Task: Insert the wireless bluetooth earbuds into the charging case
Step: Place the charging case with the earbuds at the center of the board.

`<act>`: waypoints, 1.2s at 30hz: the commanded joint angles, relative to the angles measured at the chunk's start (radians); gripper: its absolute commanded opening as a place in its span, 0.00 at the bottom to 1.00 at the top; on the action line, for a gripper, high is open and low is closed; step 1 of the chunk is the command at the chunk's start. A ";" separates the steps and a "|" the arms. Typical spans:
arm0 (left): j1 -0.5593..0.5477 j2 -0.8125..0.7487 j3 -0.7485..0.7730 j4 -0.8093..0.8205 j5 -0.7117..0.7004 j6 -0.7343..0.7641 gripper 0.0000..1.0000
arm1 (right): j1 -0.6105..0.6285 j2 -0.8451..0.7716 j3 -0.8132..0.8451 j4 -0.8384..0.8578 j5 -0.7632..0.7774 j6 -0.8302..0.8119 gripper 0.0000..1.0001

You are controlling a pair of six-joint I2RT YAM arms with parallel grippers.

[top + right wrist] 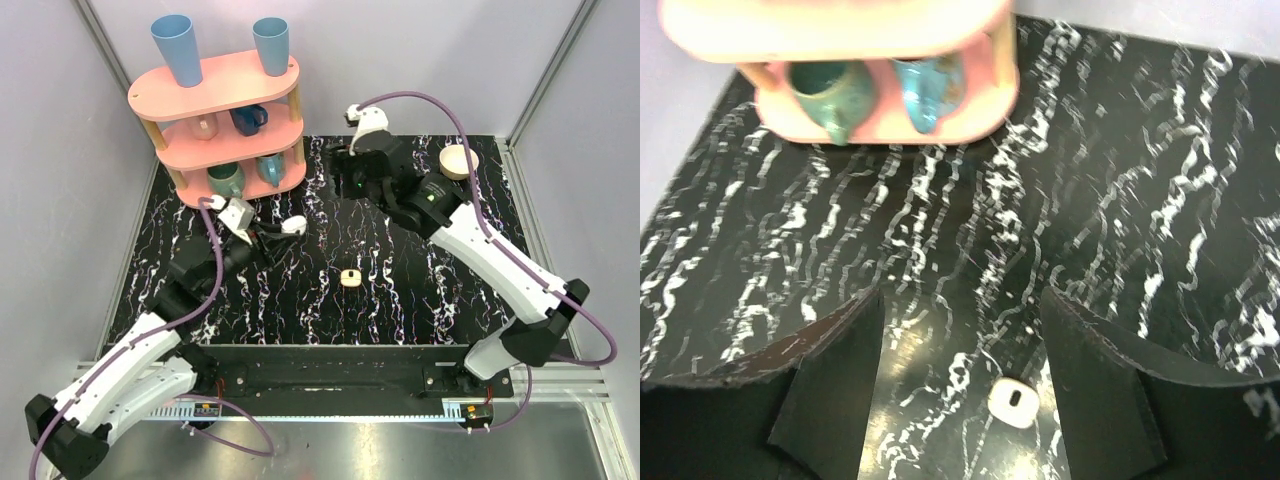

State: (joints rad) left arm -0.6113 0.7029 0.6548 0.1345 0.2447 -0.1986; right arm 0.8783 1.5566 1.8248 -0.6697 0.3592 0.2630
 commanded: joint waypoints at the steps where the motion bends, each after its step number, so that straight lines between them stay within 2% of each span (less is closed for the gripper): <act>1: 0.015 0.064 -0.053 0.040 0.094 -0.243 0.00 | -0.054 -0.104 -0.148 0.042 -0.008 0.077 0.72; 3: 0.016 0.137 -0.069 0.062 0.137 -0.295 0.00 | -0.070 -0.139 -0.217 0.056 -0.043 0.114 0.72; 7: 0.016 0.251 -0.112 0.140 0.130 -0.439 0.00 | -0.082 -0.174 -0.309 0.084 -0.091 0.151 0.72; 10: 0.015 0.335 -0.100 0.126 0.110 -0.444 0.02 | -0.084 -0.187 -0.355 0.088 -0.117 0.171 0.73; 14: 0.016 0.441 -0.112 0.171 0.067 -0.461 0.00 | -0.084 -0.201 -0.412 0.104 -0.147 0.185 0.73; 16: 0.018 0.480 -0.141 0.253 0.061 -0.501 0.03 | -0.084 -0.204 -0.436 0.105 -0.164 0.188 0.73; 19: 0.021 0.584 -0.161 0.370 0.093 -0.557 0.01 | -0.084 -0.207 -0.472 0.113 -0.190 0.194 0.73; 24: 0.019 0.756 -0.208 0.588 0.113 -0.640 0.04 | -0.085 -0.207 -0.507 0.122 -0.235 0.208 0.73; 28: 0.019 0.836 -0.196 0.613 0.114 -0.636 0.06 | -0.084 -0.211 -0.521 0.127 -0.235 0.206 0.73; 30: 0.021 0.857 -0.199 0.622 0.096 -0.636 0.13 | -0.085 -0.211 -0.527 0.133 -0.235 0.205 0.73; 32: 0.021 0.874 -0.198 0.623 0.093 -0.637 0.13 | -0.085 -0.213 -0.530 0.134 -0.233 0.203 0.73; 34: 0.021 0.892 -0.196 0.616 0.091 -0.636 0.22 | -0.085 -0.211 -0.533 0.136 -0.232 0.205 0.73; 36: 0.019 0.902 -0.204 0.617 0.084 -0.633 0.25 | -0.085 -0.210 -0.533 0.140 -0.232 0.205 0.73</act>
State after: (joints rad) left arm -0.5953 1.5864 0.4488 0.6556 0.3340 -0.8219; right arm 0.7982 1.3838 1.2919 -0.5747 0.1360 0.4606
